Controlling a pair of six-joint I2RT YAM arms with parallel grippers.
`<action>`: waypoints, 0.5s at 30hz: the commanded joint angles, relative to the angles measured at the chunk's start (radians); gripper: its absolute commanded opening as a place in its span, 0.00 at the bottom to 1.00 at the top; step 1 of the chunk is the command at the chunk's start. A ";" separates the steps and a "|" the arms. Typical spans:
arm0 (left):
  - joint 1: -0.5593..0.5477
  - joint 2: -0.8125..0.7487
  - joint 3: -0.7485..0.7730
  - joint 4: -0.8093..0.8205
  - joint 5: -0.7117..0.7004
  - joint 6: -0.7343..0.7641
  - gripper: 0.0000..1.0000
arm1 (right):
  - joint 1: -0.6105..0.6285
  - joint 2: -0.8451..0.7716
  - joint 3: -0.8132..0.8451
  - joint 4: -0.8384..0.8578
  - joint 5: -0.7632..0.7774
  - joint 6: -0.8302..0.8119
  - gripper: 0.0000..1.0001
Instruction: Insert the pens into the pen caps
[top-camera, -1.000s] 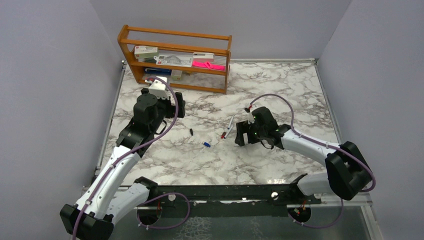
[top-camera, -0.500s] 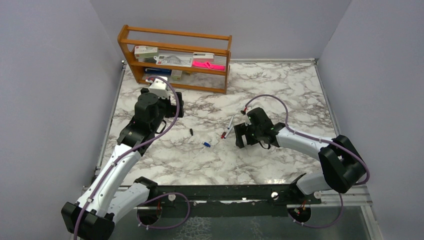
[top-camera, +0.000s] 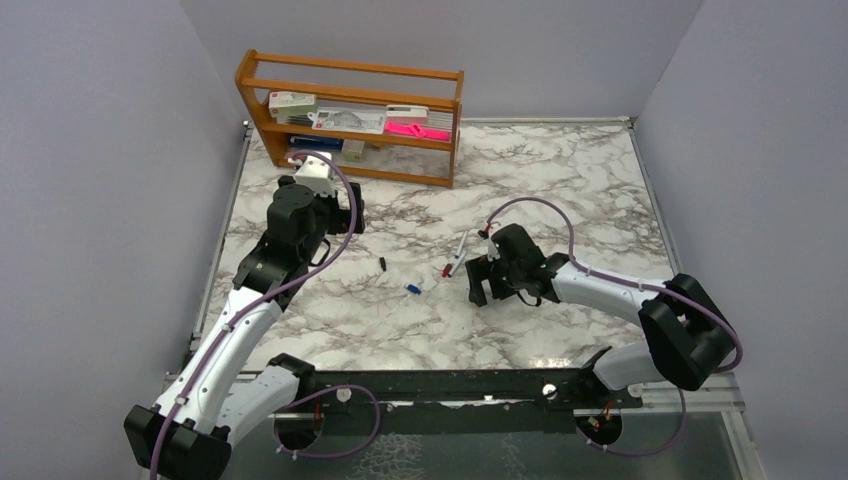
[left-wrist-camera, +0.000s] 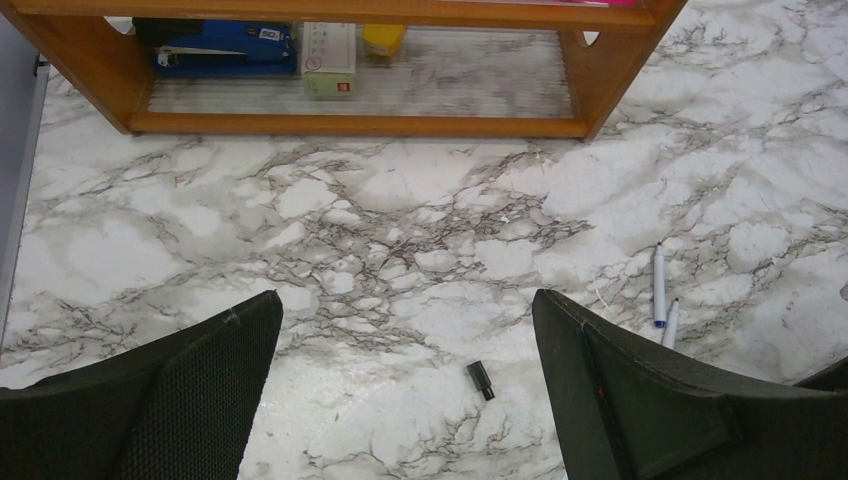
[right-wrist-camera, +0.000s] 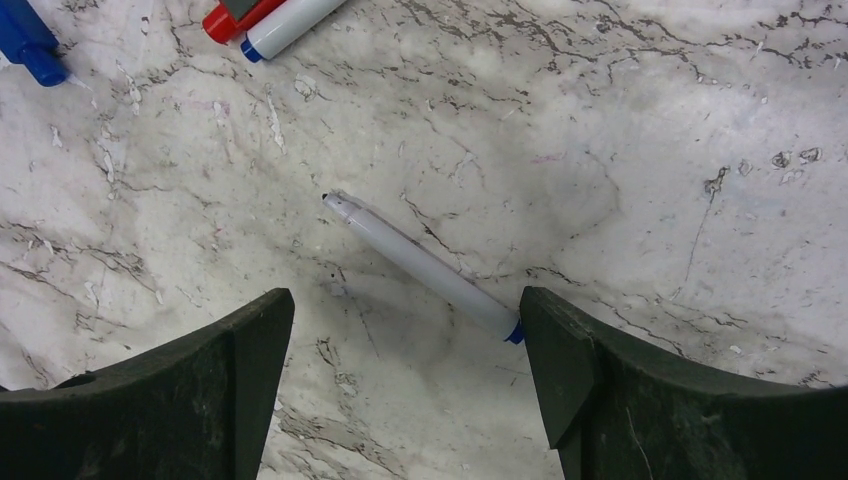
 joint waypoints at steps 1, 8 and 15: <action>0.009 -0.009 -0.005 0.008 0.022 0.005 0.99 | 0.038 0.033 0.048 -0.088 0.100 0.025 0.85; 0.009 -0.014 -0.006 0.006 0.020 0.007 0.99 | 0.127 0.097 0.124 -0.203 0.261 0.094 0.68; 0.009 -0.033 -0.011 0.007 -0.016 0.001 0.99 | 0.165 0.171 0.175 -0.253 0.326 0.128 0.41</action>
